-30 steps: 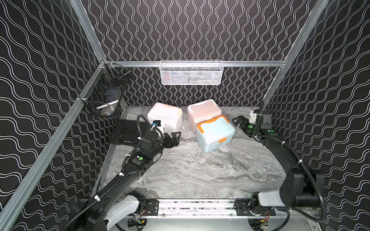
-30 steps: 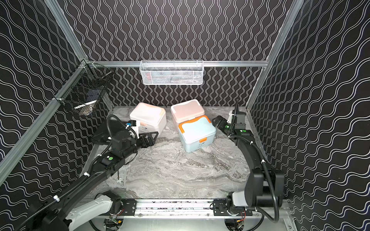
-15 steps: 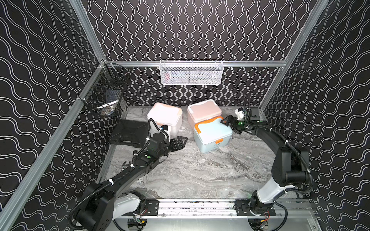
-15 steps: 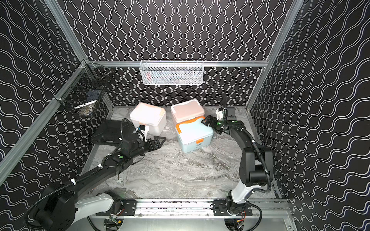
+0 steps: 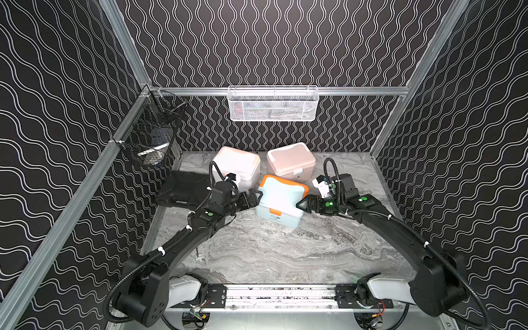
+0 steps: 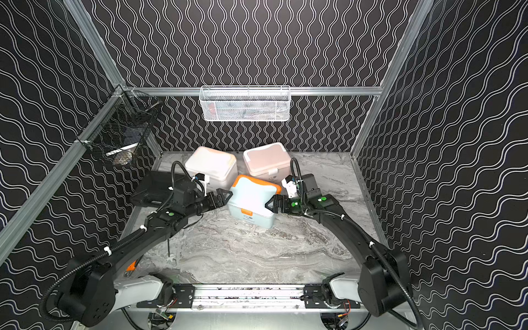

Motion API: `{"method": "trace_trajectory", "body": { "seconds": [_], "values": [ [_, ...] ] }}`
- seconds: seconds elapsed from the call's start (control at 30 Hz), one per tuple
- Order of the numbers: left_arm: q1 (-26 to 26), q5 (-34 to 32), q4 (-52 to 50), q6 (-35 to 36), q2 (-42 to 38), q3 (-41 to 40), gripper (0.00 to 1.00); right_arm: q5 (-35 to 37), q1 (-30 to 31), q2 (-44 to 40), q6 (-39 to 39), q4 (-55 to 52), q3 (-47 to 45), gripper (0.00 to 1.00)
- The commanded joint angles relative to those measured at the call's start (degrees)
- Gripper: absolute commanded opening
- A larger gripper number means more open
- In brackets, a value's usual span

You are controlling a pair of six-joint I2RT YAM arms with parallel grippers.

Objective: Open first aid kits and take out gauze
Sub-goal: Move the first aid kit to the center of the board.

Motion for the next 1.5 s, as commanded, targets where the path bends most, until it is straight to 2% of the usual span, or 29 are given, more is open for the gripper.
{"method": "trace_trajectory", "body": {
  "seconds": [0.0,0.13,0.3,0.43,0.6,0.77,0.93,1.1,1.23,1.27,1.33,1.47],
  "values": [
    [1.5,4.8,-1.0,0.5,1.5,1.2,0.99,7.9,-0.5,0.9,0.3,-3.6,3.3,1.00],
    [1.6,6.4,-2.7,-0.2,1.5,2.1,0.99,8.7,-1.5,7.4,-0.5,-4.2,11.5,1.00],
    [1.7,4.7,-6.0,-2.1,-5.1,-0.7,0.99,9.4,-2.2,17.9,-2.6,-5.0,22.9,1.00],
    [1.6,7.4,-6.1,-4.6,-6.6,-2.4,0.99,6.5,-2.4,26.7,-5.1,-7.1,31.8,0.99],
    [1.7,10.5,-4.0,-5.3,-4.5,-2.6,0.99,-1.1,-1.6,32.1,-8.2,-9.5,36.6,0.90],
    [1.6,11.3,-5.4,-3.1,-1.6,0.2,0.99,-3.6,1.7,28.4,-9.6,-10.0,31.1,0.84],
    [1.6,12.5,-6.8,-1.6,0.4,1.6,0.99,-3.4,5.7,18.0,-8.1,-9.1,20.4,0.84],
    [1.4,15.2,-5.2,-3.2,0.1,-0.1,0.99,-3.9,8.0,7.7,-4.0,-7.5,10.9,0.86],
    [-0.7,16.3,-4.3,-4.6,-0.4,-1.6,0.99,1.9,8.2,4.0,-0.8,-9.2,7.2,0.90],
    [-1.7,16.6,-4.0,-5.0,-0.1,-1.8,0.99,3.9,8.2,3.5,-0.1,-9.9,6.9,0.95],
    [-3.9,16.8,-2.5,-6.2,0.3,-2.3,0.99,6.6,8.2,2.9,0.9,-10.8,6.5,0.99],
    [-7.3,16.6,3.3,-9.0,2.8,-3.1,0.99,8.9,8.2,2.2,1.7,-9.6,5.4,1.00]
  ]
}}
